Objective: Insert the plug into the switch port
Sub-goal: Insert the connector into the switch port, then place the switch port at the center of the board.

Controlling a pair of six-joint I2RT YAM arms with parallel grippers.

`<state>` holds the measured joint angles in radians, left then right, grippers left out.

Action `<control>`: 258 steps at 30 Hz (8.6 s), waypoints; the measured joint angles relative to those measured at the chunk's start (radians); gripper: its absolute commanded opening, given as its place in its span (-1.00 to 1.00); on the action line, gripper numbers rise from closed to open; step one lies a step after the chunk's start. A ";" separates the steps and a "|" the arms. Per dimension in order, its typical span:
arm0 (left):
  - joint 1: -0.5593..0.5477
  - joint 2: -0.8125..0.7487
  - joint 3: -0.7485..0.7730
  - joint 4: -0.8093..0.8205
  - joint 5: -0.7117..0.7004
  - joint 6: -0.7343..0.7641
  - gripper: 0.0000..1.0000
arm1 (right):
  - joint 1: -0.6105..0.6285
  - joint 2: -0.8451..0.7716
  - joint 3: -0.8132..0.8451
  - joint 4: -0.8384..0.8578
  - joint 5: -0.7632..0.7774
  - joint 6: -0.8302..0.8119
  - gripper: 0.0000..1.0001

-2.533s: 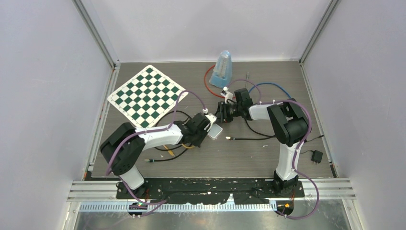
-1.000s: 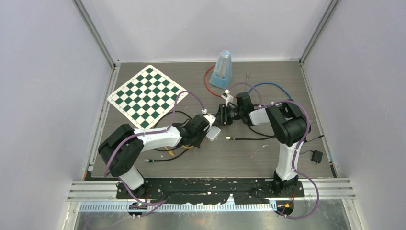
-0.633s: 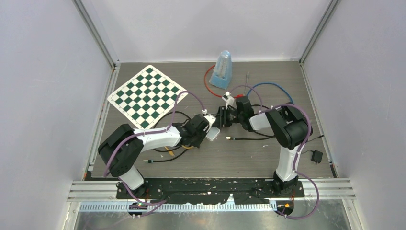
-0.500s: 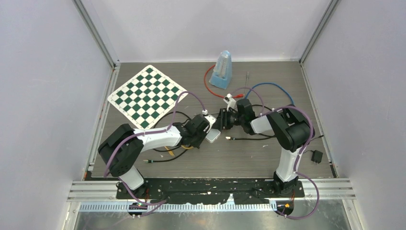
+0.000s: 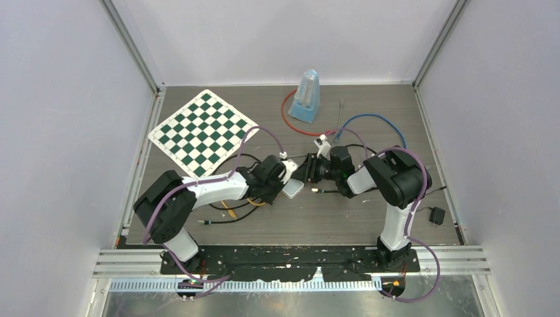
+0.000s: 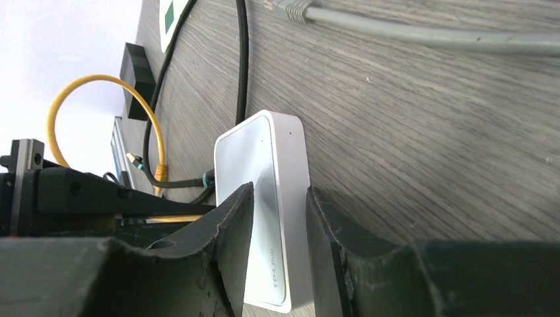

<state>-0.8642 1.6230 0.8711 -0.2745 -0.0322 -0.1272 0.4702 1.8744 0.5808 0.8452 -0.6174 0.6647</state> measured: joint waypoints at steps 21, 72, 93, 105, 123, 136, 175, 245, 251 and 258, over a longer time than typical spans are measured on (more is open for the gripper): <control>0.012 0.003 0.029 -0.085 -0.045 -0.093 -1.00 | 0.061 -0.024 -0.127 0.175 0.120 0.068 -0.18; -0.025 -0.050 -0.050 -0.002 0.100 0.001 -0.68 | 0.044 0.045 -0.187 0.373 0.103 0.208 0.02; -0.032 -0.229 -0.196 0.344 0.096 0.008 -0.20 | -0.123 -0.225 0.169 -0.685 -0.111 -0.151 0.06; -0.032 -0.167 -0.210 0.337 0.123 0.002 -0.20 | -0.123 -0.165 0.268 -0.935 -0.217 -0.399 0.03; -0.050 -0.130 -0.254 0.362 0.134 -0.022 -0.30 | -0.106 -0.065 0.313 -0.970 -0.235 -0.454 -0.04; -0.059 -0.108 -0.255 0.404 0.100 -0.018 -1.00 | -0.077 -0.026 0.305 -0.906 -0.278 -0.445 -0.17; -0.071 -0.039 -0.040 0.014 0.013 0.110 -1.00 | 0.018 -0.072 0.020 -0.263 -0.141 -0.187 -0.33; 0.035 0.274 0.406 -0.098 0.011 0.006 0.20 | -0.337 -0.767 0.179 -1.086 0.269 -0.270 -0.01; 0.035 0.242 0.409 -0.105 0.023 -0.007 0.99 | -0.337 -0.776 0.180 -1.185 0.256 -0.330 0.04; 0.035 0.035 0.399 -0.112 -0.061 0.004 0.99 | -0.299 -0.839 0.180 -1.257 0.209 -0.452 0.04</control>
<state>-0.8288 1.6581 1.2701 -0.3866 -0.0933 -0.1230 0.1715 1.0355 0.7609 -0.4114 -0.4084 0.2123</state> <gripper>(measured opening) 0.994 0.519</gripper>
